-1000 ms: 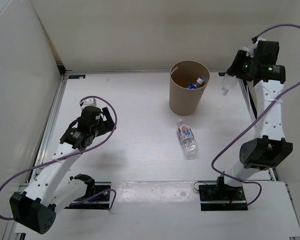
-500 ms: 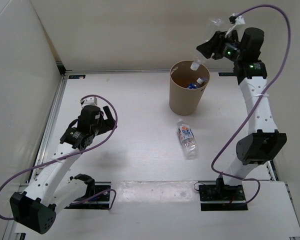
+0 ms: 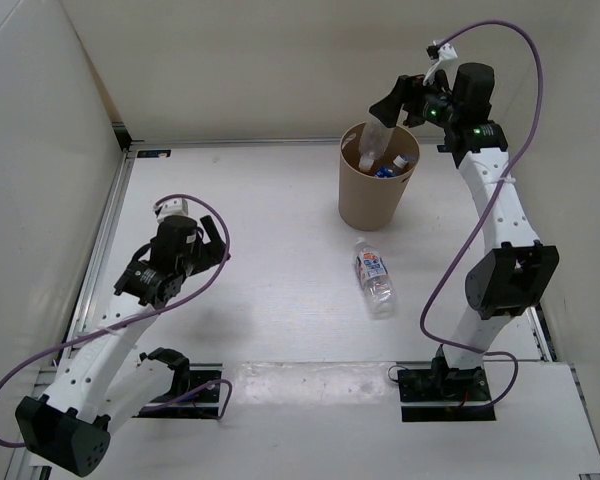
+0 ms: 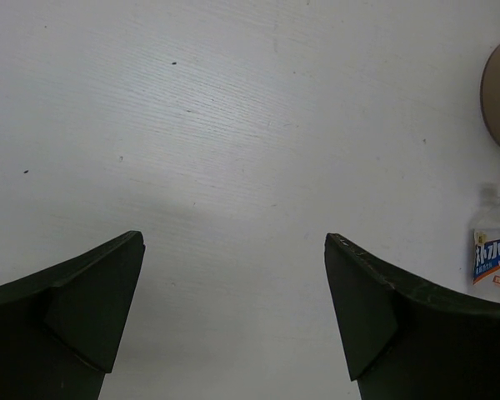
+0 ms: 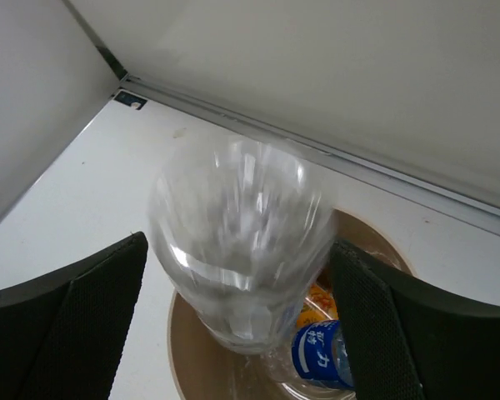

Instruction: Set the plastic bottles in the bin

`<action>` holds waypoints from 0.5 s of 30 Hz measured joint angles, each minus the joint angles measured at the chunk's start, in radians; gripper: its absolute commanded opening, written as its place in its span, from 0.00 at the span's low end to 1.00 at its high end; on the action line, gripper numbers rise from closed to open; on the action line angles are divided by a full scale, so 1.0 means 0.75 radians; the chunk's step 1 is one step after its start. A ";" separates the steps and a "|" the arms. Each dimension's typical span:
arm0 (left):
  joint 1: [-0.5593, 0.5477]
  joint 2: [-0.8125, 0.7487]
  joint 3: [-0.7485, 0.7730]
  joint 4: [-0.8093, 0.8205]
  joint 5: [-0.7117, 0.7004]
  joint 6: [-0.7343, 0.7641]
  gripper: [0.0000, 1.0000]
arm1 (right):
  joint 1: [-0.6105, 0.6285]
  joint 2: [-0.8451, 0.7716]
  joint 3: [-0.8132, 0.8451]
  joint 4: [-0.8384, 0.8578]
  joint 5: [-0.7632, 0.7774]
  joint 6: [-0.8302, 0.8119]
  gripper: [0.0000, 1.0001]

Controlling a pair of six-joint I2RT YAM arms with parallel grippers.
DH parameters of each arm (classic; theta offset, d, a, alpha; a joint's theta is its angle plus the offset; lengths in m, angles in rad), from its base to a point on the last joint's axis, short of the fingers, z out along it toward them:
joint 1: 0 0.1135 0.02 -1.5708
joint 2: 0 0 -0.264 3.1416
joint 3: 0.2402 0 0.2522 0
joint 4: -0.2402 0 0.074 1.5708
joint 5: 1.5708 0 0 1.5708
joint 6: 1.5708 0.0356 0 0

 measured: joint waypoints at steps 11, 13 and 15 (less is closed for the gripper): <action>-0.001 -0.001 -0.023 -0.003 -0.007 -0.013 1.00 | -0.003 -0.058 0.068 -0.061 0.141 -0.072 0.90; 0.000 -0.002 -0.028 0.001 -0.007 -0.008 1.00 | -0.001 -0.117 0.056 -0.081 0.121 -0.090 0.90; -0.001 -0.009 -0.047 0.014 -0.008 -0.004 1.00 | 0.006 -0.226 -0.009 -0.094 0.069 -0.117 0.90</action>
